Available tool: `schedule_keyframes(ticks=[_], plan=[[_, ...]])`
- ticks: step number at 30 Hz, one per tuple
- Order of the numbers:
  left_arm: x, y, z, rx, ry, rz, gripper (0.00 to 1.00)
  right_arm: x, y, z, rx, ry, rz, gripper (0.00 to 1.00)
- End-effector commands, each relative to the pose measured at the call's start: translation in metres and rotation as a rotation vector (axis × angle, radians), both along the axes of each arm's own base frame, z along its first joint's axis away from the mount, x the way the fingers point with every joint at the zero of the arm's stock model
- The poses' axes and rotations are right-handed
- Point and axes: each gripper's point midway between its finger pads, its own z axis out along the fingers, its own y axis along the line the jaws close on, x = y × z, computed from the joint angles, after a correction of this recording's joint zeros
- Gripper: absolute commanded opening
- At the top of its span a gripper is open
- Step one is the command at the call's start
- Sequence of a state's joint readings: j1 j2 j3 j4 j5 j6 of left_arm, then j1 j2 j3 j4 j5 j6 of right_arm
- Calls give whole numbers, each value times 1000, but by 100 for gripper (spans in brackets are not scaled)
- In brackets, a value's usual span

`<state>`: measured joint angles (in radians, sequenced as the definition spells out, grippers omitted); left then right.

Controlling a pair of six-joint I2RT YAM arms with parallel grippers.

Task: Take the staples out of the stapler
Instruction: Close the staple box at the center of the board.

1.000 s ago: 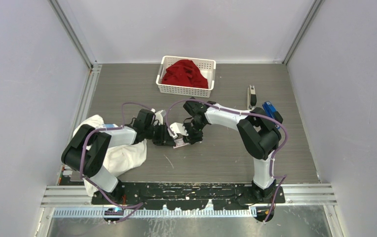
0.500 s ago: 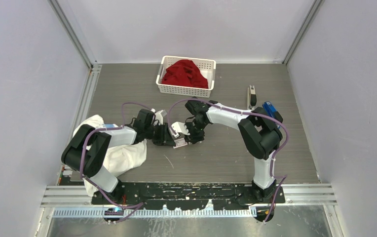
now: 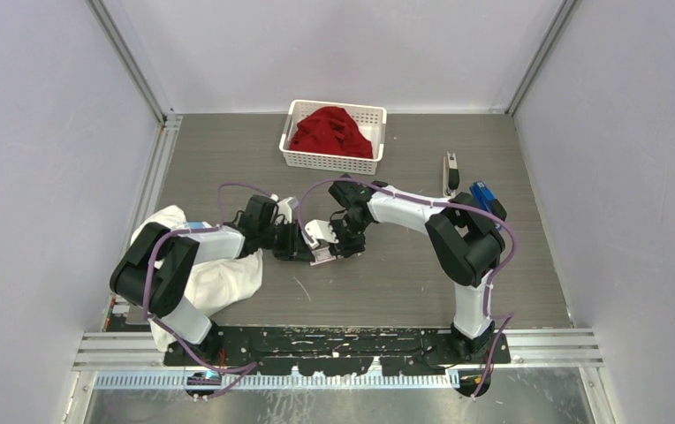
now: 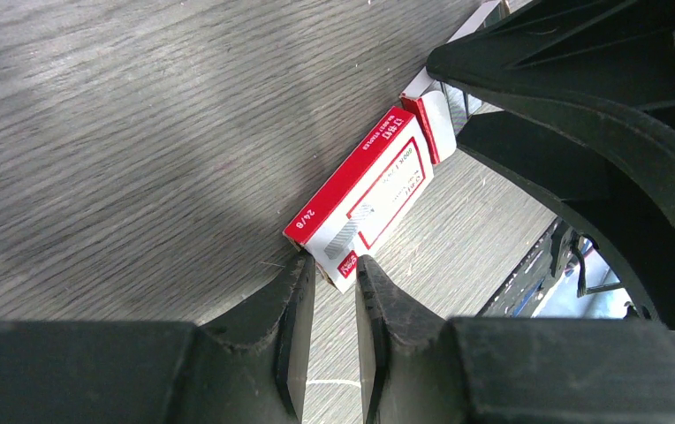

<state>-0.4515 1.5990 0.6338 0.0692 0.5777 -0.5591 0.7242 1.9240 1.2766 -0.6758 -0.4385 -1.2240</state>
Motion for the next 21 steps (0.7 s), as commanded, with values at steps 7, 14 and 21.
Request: schedule_keyframes(ticks=[7,14,21], plan=[[-12,5,-16,52,56,-35,26,-19,-12,-32,-90,33,29,34],[-13,3,-17,55,73,-56,26,-21,-9,-29,-76,28,38,35],[-13,5,-18,70,92,-72,26,-26,-10,-27,-68,36,65,35]])
